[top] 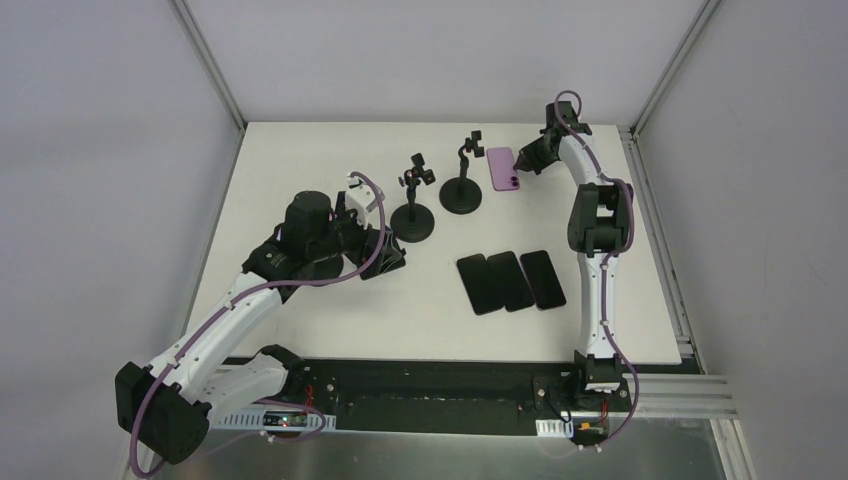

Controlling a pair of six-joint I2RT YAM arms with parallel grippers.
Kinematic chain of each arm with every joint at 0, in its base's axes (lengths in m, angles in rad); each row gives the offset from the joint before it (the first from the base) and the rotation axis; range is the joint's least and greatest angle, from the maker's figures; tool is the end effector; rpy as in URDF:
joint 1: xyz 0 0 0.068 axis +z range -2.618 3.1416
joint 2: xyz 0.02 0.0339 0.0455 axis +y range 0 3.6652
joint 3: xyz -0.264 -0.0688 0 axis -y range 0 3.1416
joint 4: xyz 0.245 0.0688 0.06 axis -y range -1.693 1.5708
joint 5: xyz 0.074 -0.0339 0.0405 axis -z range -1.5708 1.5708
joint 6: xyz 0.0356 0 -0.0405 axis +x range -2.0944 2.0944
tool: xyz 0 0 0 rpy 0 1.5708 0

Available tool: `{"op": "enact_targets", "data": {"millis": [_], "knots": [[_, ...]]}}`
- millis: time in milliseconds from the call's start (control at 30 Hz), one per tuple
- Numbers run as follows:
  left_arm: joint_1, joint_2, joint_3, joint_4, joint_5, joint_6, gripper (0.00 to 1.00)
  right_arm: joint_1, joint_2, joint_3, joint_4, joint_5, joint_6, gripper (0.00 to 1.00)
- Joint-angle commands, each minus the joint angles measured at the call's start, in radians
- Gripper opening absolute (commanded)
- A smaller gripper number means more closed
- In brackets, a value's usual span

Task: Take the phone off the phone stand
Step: Move the phone to the center of the board.

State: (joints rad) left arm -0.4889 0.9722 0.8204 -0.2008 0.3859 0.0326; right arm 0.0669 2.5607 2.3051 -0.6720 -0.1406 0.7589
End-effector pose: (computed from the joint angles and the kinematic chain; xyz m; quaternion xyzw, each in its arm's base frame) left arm 0.1905 -0.1165 0.3169 0.3135 0.7495 -0.2802 0.5114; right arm 0.5568 0.0423 0.1671 0.3001 0.8978 0.1876 0.2621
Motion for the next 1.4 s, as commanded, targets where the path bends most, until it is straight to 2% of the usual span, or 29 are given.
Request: {"op": "enact_targets", "data": {"millis": [0,300,700,967,1367], "knots": [[0.01,-0.012,0.039,0.011,0.019,-0.017,0.99,0.014,-0.022,0.014,-0.075,0.035,-0.018,0.0],[0.01,-0.021,0.038,0.011,0.018,-0.017,0.99,0.034,-0.028,0.017,-0.124,0.076,-0.058,0.0],[0.01,-0.026,0.037,0.011,0.02,-0.021,0.99,0.036,-0.092,-0.083,-0.156,0.193,-0.029,0.0],[0.01,-0.023,0.04,0.011,0.029,-0.025,0.99,0.043,-0.153,-0.202,-0.116,0.186,-0.047,0.0],[0.01,-0.024,0.037,0.011,0.029,-0.026,0.99,0.042,-0.162,-0.218,-0.12,0.197,-0.075,0.0]]}}
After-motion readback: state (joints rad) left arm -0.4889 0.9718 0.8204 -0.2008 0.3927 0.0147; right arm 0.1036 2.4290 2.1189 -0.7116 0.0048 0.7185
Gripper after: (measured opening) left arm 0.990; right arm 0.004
